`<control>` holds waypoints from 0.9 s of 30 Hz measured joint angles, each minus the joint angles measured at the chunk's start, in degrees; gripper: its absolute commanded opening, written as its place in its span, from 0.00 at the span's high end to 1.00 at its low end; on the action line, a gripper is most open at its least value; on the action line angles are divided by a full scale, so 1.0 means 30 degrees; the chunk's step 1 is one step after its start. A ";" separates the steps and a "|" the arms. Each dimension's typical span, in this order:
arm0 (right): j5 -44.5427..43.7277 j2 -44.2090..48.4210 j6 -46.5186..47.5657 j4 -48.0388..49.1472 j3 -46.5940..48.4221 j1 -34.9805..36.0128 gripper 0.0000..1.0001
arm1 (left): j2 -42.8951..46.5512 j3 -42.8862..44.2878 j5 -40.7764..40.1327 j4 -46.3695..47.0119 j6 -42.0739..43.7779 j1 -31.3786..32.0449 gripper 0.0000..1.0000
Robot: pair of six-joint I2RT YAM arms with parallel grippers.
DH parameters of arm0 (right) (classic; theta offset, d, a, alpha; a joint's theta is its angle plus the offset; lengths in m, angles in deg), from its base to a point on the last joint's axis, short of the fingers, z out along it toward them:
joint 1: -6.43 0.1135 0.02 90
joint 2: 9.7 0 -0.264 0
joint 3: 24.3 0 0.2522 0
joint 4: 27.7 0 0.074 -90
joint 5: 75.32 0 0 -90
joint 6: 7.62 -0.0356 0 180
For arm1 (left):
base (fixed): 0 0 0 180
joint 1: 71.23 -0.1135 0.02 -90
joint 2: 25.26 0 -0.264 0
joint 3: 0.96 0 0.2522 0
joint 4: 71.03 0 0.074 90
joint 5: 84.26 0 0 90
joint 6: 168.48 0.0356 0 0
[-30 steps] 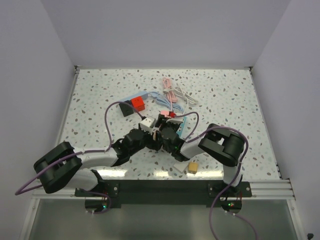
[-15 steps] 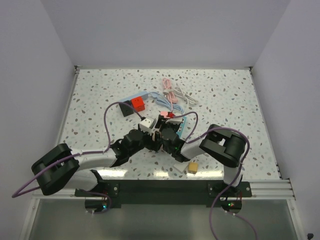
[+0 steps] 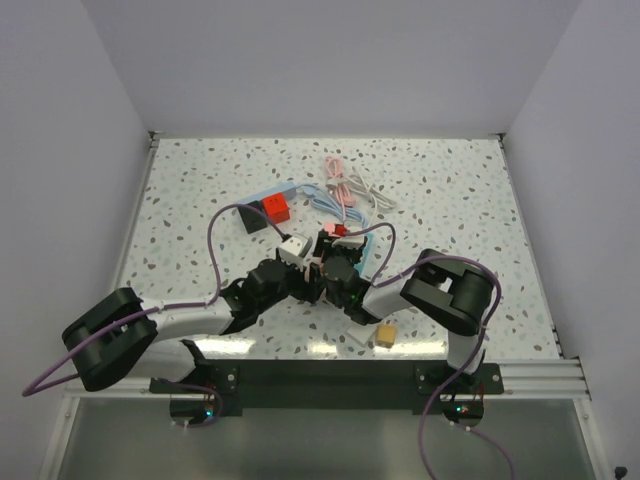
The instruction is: Insert the plug
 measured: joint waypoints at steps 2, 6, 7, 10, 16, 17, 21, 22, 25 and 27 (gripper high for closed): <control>-0.0117 0.0029 0.0066 -0.0007 -0.0015 0.0000 1.00 | 0.0000 0.0000 0.0000 0.0000 0.0007 0.0015 1.00; -0.0372 0.0029 0.0066 -0.0022 -0.0015 0.0000 1.00 | -0.0029 0.0007 -0.0095 0.0000 0.0036 0.0095 1.00; -0.0379 0.0029 0.0058 -0.0029 -0.0015 0.0000 1.00 | -0.0029 0.0015 -0.0117 0.0000 0.0036 0.0109 1.00; -0.0393 0.0022 0.0051 -0.0036 -0.0015 0.0000 1.00 | -0.0036 0.0015 -0.0124 0.0000 0.0036 0.0109 1.00; -0.0408 0.0022 -0.0168 -0.0160 -0.0015 0.0000 1.00 | -0.0044 0.0022 -0.0189 0.0000 0.0036 0.0160 1.00; -0.0408 0.0022 -0.0262 -0.0189 -0.0007 0.0000 1.00 | -0.0044 0.0022 -0.0219 0.0000 0.0036 0.0175 1.00; -0.0386 0.0015 -0.0627 -0.0437 0.0102 0.0000 1.00 | -0.0044 0.0022 -0.0270 0.0000 0.0044 0.0211 1.00; -0.0386 -0.0007 -0.0670 -0.0539 0.0168 0.0000 1.00 | -0.0044 0.0022 -0.0284 0.0000 0.0044 0.0219 1.00; -0.0393 -0.0168 -0.0809 -0.0692 0.0401 0.0000 1.00 | -0.0044 0.0022 -0.0328 -0.0007 0.0044 0.0240 1.00; -0.0393 -0.0182 -0.0823 -0.0852 0.0525 0.0000 1.00 | -0.0044 0.0022 -0.0342 -0.0007 0.0044 0.0255 1.00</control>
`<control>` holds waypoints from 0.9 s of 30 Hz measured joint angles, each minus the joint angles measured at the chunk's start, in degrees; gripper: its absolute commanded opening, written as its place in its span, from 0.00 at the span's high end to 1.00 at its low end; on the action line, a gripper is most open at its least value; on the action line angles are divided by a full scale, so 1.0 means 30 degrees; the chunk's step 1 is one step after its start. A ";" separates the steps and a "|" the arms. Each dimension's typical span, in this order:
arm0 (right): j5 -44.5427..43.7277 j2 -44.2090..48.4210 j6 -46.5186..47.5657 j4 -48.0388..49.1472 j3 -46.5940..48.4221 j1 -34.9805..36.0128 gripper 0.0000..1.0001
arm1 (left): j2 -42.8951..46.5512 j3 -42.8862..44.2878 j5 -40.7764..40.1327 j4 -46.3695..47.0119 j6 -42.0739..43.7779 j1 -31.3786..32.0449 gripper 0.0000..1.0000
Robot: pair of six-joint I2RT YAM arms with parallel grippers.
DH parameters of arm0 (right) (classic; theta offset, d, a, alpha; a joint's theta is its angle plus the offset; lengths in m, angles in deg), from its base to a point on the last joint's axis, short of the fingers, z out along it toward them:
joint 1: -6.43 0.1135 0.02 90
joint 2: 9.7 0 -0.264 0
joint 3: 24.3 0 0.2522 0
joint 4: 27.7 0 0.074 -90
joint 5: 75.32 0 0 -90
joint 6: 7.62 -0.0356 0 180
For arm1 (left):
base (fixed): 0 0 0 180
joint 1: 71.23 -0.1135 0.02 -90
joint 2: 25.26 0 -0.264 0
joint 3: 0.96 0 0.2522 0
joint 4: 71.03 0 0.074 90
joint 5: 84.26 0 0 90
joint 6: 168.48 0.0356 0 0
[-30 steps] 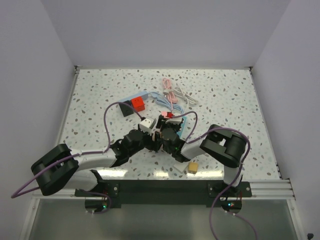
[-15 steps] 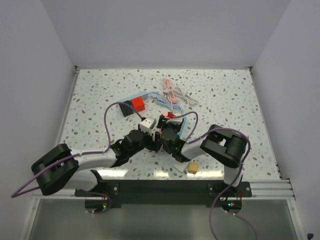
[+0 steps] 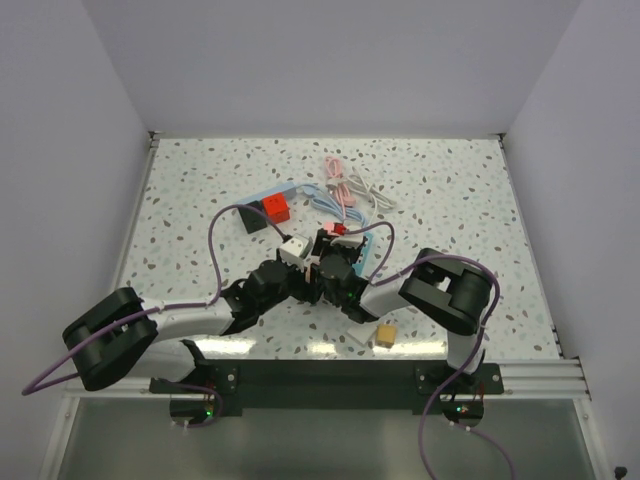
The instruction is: Insert the plug
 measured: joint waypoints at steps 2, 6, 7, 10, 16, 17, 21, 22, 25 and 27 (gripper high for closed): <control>-0.0015 0.0000 -0.0022 -0.0073 0.0015 0.0000 1.00 | 0.0000 0.0000 -0.0007 0.0000 0.0000 0.0000 1.00; -0.0080 0.0000 -0.0066 -0.0102 0.0015 0.0000 1.00 | 0.0000 0.0000 -0.0117 0.0000 0.0007 0.0066 1.00; -0.0109 -0.0007 -0.0109 -0.0109 0.0015 0.0000 1.00 | 0.0000 0.0000 -0.0117 0.0000 0.0000 0.0066 1.00; -0.0189 -0.0015 -0.0197 -0.0138 0.0015 0.0000 1.00 | 0.0000 0.0000 -0.0124 0.0000 0.0007 0.0073 1.00; -0.0481 -0.0015 -0.0350 -0.0182 0.0000 0.0000 1.00 | 0.0000 0.0000 -0.0131 0.0000 0.0000 0.0087 1.00; -0.0488 -0.0007 -0.0372 -0.0189 -0.0007 0.0000 1.00 | 0.0000 0.0000 -0.0138 0.0000 0.0000 0.0095 1.00; -0.0495 0.0015 -0.0576 -0.0321 -0.0007 0.0000 1.00 | -0.0036 0.0000 -0.0146 0.0022 0.0007 0.0117 1.00; -0.0510 0.0022 -0.0641 -0.0364 -0.0007 0.0000 1.00 | -0.0036 0.0000 -0.0168 0.0022 0.0007 0.0131 1.00; -0.0568 0.0029 -0.0809 -0.0466 -0.0007 0.0044 1.00 | -0.0058 0.0000 -0.0270 0.0036 0.0015 0.0197 1.00; -0.0627 0.0058 -0.0867 -0.0583 0.0000 0.0124 1.00 | -0.0073 0.0000 -0.0284 0.0051 0.0015 0.0211 1.00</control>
